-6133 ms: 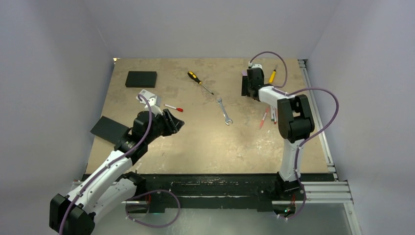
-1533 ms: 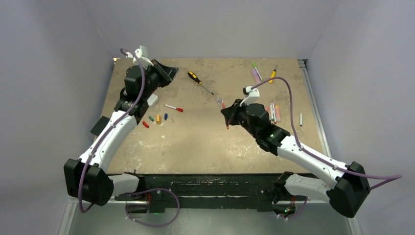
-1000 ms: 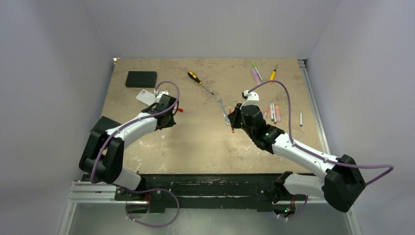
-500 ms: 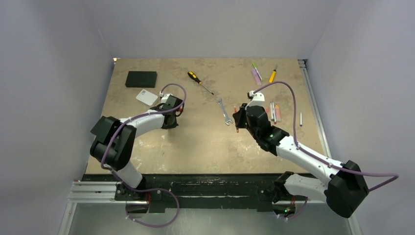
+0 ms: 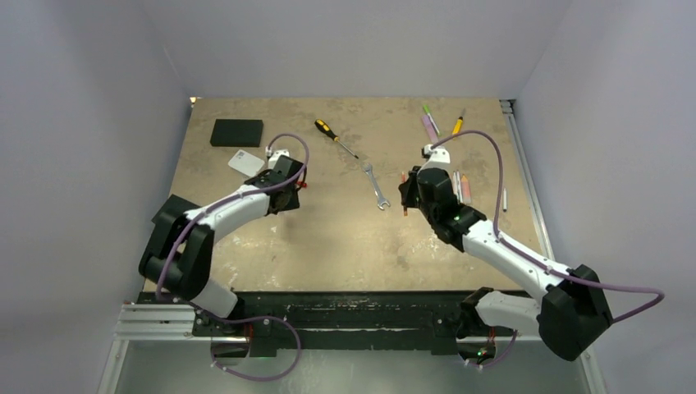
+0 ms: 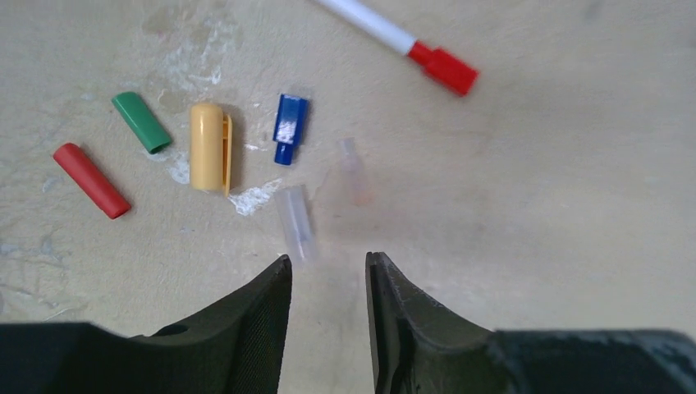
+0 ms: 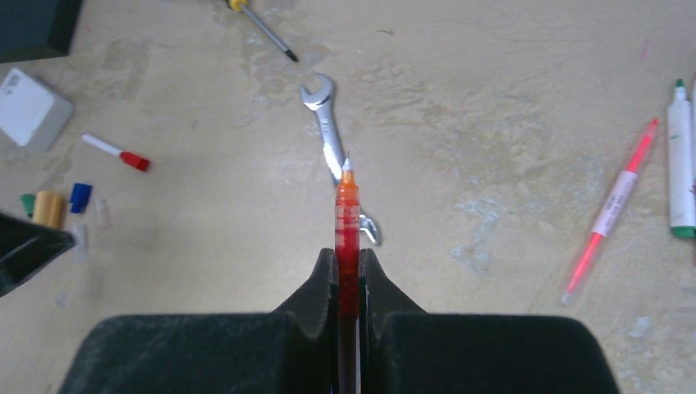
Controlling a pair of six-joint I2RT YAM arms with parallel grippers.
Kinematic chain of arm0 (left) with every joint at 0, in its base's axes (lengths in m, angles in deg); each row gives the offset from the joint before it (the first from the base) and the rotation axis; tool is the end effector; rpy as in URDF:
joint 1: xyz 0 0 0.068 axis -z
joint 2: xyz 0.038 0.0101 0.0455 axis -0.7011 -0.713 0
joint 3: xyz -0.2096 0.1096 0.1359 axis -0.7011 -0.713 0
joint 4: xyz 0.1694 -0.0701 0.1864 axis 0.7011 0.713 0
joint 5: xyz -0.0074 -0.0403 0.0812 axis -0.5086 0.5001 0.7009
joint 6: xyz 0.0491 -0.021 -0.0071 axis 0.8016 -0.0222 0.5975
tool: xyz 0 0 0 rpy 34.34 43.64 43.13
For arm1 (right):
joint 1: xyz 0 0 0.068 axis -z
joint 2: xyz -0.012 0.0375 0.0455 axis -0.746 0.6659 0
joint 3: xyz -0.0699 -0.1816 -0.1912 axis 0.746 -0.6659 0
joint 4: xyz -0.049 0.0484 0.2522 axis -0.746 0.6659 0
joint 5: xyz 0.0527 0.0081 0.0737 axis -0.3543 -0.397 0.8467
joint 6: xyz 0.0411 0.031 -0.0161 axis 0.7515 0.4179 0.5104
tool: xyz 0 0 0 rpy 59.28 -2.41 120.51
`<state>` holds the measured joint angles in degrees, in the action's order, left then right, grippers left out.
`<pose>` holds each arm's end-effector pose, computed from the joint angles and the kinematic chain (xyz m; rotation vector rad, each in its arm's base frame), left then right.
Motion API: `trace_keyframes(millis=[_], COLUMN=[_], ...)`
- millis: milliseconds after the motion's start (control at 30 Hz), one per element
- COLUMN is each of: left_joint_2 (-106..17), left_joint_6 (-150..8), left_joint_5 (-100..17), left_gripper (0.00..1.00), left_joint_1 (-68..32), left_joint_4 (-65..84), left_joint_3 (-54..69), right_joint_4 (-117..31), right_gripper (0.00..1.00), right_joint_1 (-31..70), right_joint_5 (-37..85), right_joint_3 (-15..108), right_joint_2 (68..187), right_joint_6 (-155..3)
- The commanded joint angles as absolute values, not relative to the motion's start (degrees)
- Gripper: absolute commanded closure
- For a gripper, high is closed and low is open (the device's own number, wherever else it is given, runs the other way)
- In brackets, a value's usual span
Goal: Open the pen caps
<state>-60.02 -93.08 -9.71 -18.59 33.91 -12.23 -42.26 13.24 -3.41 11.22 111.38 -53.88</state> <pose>0.2816 -0.1213 0.1795 -0.2981 2.4848 0.1259 0.2140 0.1352 0.2581 0.1117 2.0077 0.3676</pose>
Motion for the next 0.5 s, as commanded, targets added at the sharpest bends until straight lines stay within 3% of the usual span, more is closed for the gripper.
trace_keyframes(millis=[0,267,467], left_joint_2=[-47.80,-32.30,-26.13], left_joint_6=[-94.06,-97.92,-99.11], left_joint_5=[-12.30,-21.18,-23.27], left_gripper=[0.62,0.60,0.60], left_joint_1=[-16.98,-16.76,-16.66], left_joint_4=[34.26,29.09,28.87], left_joint_3=[-10.04,-17.90,-21.19], right_joint_4=[-40.90,-39.68,-39.76], right_gripper=[1.00,1.00,1.00], right_joint_1=[19.65,30.61,32.56], right_joint_5=[-1.61,0.13,-1.51], right_joint_3=[16.18,23.43,26.97], right_joint_2=[116.17,134.66,141.99], right_joint_6=[-54.97,-53.78,-52.94])
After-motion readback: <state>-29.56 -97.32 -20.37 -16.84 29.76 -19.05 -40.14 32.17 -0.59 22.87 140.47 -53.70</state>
